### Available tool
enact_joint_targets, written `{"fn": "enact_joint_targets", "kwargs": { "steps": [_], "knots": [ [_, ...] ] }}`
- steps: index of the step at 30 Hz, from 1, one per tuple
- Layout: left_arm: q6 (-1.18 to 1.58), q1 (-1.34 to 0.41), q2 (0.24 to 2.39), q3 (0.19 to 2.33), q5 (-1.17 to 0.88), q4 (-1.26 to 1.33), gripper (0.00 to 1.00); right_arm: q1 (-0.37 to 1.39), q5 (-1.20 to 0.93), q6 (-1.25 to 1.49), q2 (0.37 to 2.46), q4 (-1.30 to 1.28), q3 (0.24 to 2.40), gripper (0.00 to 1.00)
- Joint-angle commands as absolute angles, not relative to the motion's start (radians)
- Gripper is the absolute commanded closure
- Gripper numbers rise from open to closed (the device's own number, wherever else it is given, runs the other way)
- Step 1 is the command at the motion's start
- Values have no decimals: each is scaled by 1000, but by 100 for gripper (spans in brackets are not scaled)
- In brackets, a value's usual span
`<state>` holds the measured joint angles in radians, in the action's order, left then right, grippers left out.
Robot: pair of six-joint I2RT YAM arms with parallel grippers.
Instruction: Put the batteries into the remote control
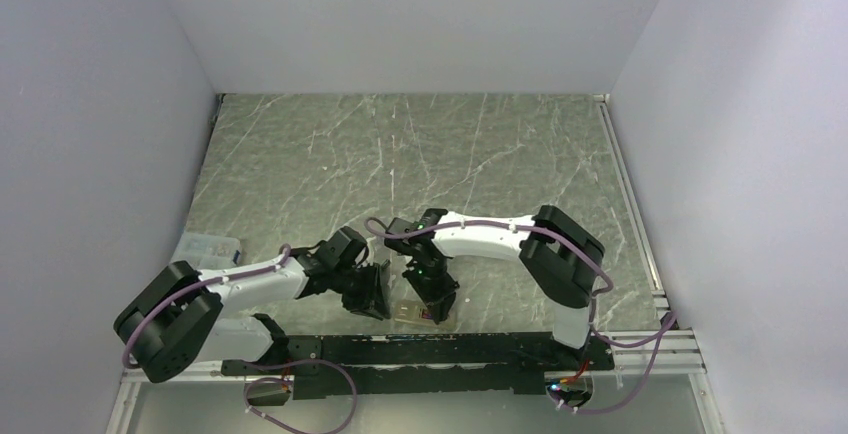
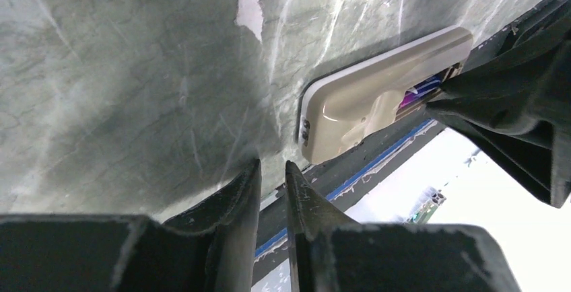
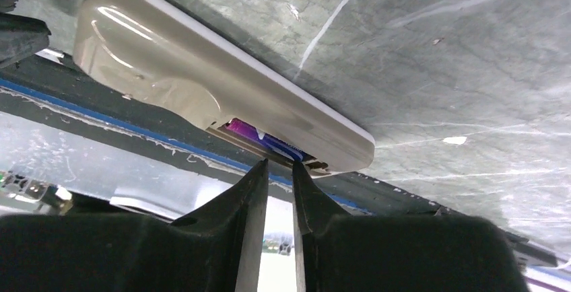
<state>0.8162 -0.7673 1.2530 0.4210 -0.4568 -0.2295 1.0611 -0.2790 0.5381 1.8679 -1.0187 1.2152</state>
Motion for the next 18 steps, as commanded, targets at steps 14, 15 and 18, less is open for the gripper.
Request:
{"fn": "enact_joint_targets", "kwargs": {
  "steps": [14, 15, 18],
  "knots": [
    [815, -773, 1100, 512, -494, -491, 73, 1037, -112, 505, 1579, -798, 1072, 73],
    [823, -775, 1092, 510, -510, -499, 73, 1030, -105, 505, 1561, -787, 1058, 73],
    [849, -787, 1062, 501, -545, -518, 72, 1006, -87, 500, 1514, -756, 1013, 73]
  ]
}}
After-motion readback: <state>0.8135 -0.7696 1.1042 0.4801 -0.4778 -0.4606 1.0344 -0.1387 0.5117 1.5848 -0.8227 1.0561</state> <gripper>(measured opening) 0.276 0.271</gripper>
